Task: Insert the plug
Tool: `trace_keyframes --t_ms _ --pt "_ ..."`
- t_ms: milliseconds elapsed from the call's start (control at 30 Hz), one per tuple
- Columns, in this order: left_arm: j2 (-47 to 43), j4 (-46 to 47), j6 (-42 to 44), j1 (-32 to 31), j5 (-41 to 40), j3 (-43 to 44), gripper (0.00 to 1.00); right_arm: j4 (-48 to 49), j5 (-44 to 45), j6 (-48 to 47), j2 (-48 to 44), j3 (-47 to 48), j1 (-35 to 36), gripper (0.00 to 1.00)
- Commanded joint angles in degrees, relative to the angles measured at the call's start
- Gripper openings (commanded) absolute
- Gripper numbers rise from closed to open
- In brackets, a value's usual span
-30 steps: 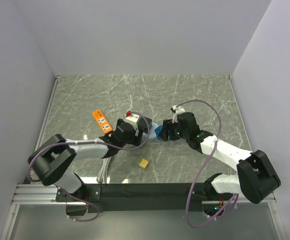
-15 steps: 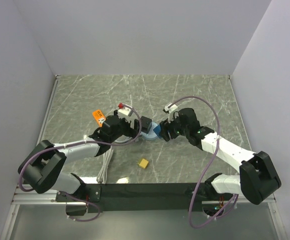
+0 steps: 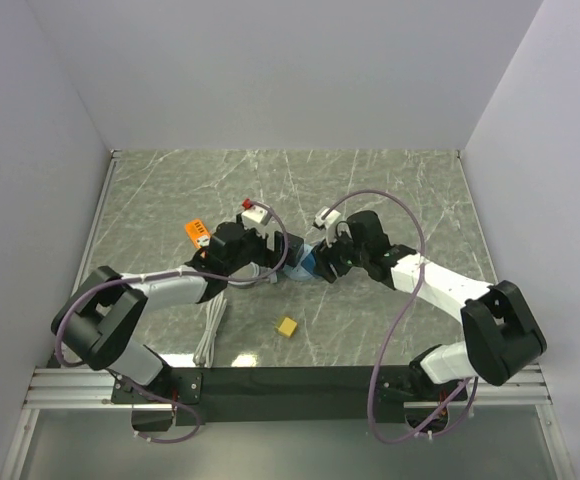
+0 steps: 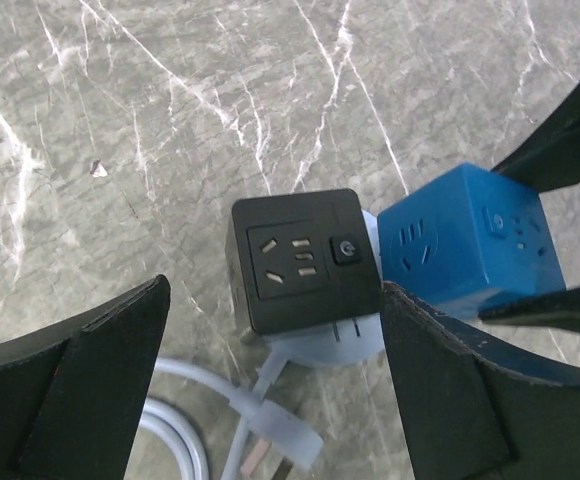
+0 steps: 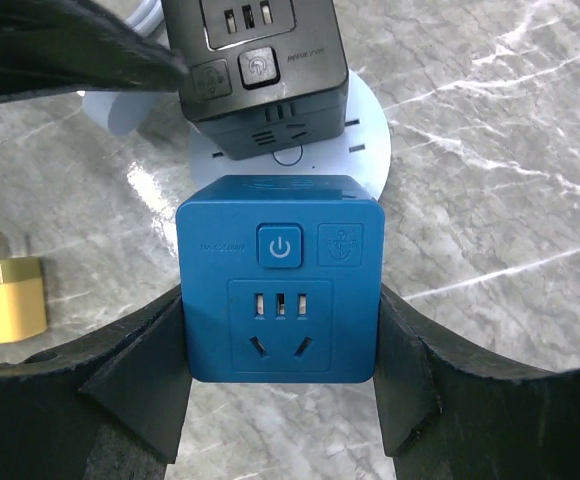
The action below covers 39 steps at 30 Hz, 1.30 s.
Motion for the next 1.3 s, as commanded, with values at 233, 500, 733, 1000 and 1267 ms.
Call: trace_keyframes --t_ms 233,500,733,1000,1267 --pt "6.0 3.08 -3.25 1.49 2.13 4.79 0.91 1.56 -1.31 -3.38 2.05 5.33 0.28 0.0" --pt "8.02 1.76 -2.37 1.49 3.53 6.29 0.88 -4.77 -2.62 -4.61 7.15 9.81 0.28 0.0" --pt "9.34 -0.96 -1.14 1.66 3.53 7.96 0.87 -7.23 0.54 -4.61 7.42 10.26 0.63 0.0" --pt "10.31 -2.19 -0.17 1.75 2.92 8.93 0.86 -10.66 3.27 -5.4 9.35 12.63 0.98 0.0" --pt "11.62 -3.16 0.53 2.01 3.27 10.24 0.86 -12.68 6.15 -6.01 12.24 14.38 1.34 0.0"
